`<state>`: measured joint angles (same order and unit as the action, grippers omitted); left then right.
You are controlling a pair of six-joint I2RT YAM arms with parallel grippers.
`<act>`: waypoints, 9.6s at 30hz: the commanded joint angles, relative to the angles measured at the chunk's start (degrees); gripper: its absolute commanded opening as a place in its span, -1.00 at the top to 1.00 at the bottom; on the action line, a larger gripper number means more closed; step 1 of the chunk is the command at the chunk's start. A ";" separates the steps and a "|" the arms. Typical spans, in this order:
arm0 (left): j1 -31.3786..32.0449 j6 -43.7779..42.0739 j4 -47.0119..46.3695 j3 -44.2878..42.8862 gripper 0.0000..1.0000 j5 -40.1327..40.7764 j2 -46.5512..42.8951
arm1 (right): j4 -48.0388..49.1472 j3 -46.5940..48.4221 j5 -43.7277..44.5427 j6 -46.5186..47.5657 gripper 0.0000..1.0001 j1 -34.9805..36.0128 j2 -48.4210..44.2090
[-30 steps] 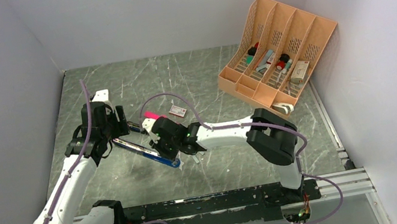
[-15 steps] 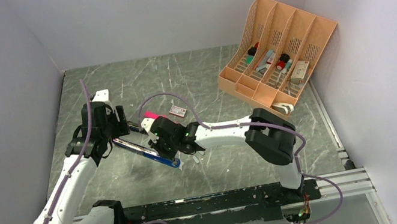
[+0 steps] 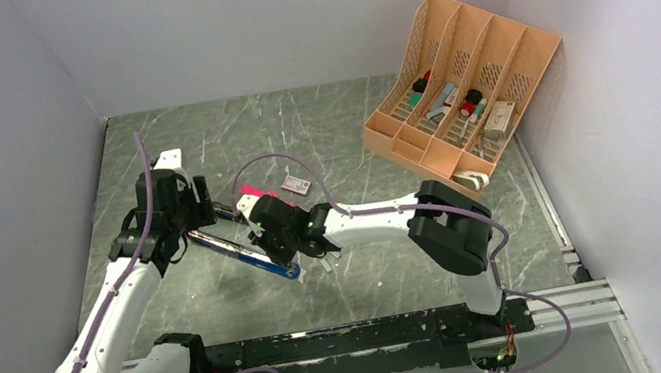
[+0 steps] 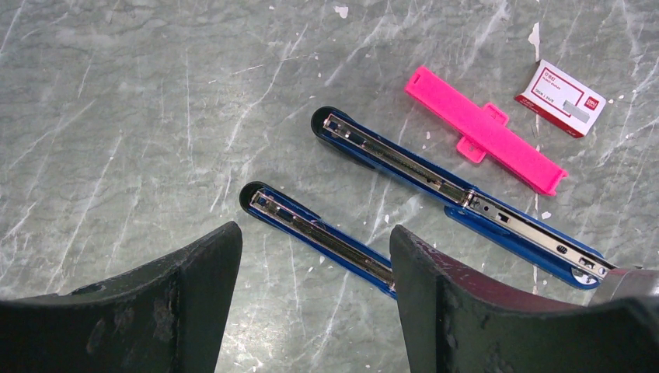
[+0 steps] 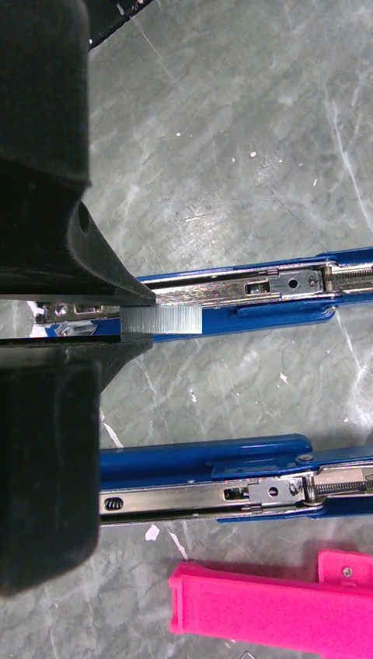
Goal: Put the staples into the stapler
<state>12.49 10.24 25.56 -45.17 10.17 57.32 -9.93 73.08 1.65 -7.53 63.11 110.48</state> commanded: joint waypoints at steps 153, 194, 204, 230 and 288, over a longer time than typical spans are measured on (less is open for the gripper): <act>0.52 -0.66 -1.13 0.05 -0.48 -0.77 -1.26 | 6.15 -3.52 2.18 0.15 1.00 0.86 -4.00; 0.52 -0.66 -1.11 0.04 -0.48 -0.70 -1.25 | 6.66 -3.59 1.38 0.67 1.00 0.84 -3.96; 0.55 -0.66 -1.12 0.17 -0.48 -0.77 -1.29 | 5.20 -2.76 1.63 0.59 1.00 0.84 -2.77; 0.60 -0.64 -1.17 0.03 -0.48 -0.86 -1.34 | 2.11 -0.25 -0.02 0.85 1.00 0.79 0.13; 0.69 -0.70 -1.13 0.16 -0.48 -0.86 -1.52 | 0.23 1.17 1.09 1.37 1.00 0.81 0.80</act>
<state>12.62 10.24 25.56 -45.17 10.17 56.77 -8.36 72.29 2.85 -6.85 63.86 109.82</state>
